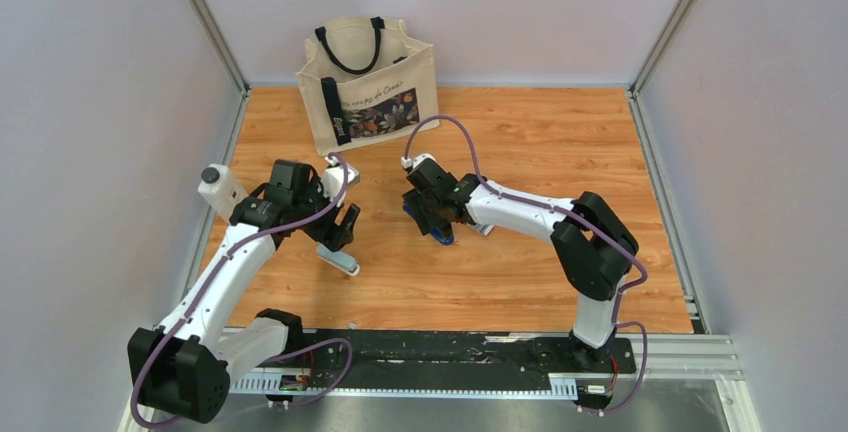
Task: Unload the staples from the stapler
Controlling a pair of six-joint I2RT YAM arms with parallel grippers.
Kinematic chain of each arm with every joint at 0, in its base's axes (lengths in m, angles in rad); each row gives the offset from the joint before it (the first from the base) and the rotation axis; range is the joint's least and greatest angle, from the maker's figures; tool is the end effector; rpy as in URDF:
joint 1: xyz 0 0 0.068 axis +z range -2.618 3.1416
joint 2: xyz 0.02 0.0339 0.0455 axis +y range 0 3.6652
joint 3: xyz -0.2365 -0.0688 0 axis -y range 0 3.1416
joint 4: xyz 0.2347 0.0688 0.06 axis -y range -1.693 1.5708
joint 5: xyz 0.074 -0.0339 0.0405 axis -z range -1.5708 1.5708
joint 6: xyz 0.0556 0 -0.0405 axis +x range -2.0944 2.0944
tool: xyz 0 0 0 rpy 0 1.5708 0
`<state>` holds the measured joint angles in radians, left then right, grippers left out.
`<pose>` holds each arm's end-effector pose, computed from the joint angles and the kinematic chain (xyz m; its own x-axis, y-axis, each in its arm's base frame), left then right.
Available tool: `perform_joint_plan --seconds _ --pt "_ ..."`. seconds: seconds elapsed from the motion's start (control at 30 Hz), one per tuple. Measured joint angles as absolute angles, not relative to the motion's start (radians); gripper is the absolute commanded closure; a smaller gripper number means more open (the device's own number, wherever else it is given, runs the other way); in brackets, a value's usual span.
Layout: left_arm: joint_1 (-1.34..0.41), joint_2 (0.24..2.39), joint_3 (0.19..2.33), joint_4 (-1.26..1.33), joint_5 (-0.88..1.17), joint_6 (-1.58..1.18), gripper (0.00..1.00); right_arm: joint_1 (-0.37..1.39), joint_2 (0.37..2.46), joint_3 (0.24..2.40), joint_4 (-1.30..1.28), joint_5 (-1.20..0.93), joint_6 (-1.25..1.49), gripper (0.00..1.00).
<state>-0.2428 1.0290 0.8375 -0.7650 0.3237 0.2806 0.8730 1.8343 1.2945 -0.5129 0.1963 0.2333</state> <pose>0.2024 -0.0684 0.2268 -0.6498 0.4314 -0.6258 0.6097 0.7875 -0.0901 0.2508 0.2822 0.1610 -0.7025 -0.4849 -0.5210 -0.5418 0.8390 -0.0504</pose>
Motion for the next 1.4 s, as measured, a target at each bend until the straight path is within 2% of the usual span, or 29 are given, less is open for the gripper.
perform_joint_plan --seconds 0.07,0.17,0.2,0.3,0.5,0.8,1.07,1.4 --pt "-0.243 1.029 0.834 -0.765 0.324 0.291 0.15 0.873 1.844 1.295 -0.513 0.196 0.228 0.46" --pt "-0.248 1.029 0.832 -0.765 0.324 0.298 0.15 0.873 1.852 1.295 -0.513 0.192 0.221 0.61" --pt "-0.250 1.029 0.832 -0.764 0.323 0.299 0.14 0.873 1.856 1.295 -0.513 0.191 0.219 0.71" --pt "-0.255 1.033 0.834 -0.763 0.316 0.300 0.14 0.873 1.863 1.297 -0.511 0.189 0.220 0.86" --pt "-0.278 1.082 0.862 -0.740 0.317 0.298 0.15 0.867 1.867 1.317 -0.519 0.164 0.263 1.00" --pt "-0.303 1.164 0.863 -0.683 0.360 0.309 0.19 0.863 1.803 1.314 -0.463 0.086 0.446 1.00" --pt "-0.335 1.187 0.863 -0.642 0.416 0.319 0.15 0.865 1.618 1.157 -0.246 0.053 0.611 1.00" --pt "-0.379 1.248 0.863 -0.632 0.556 0.281 0.14 0.936 1.613 1.098 -0.108 0.085 0.736 1.00"
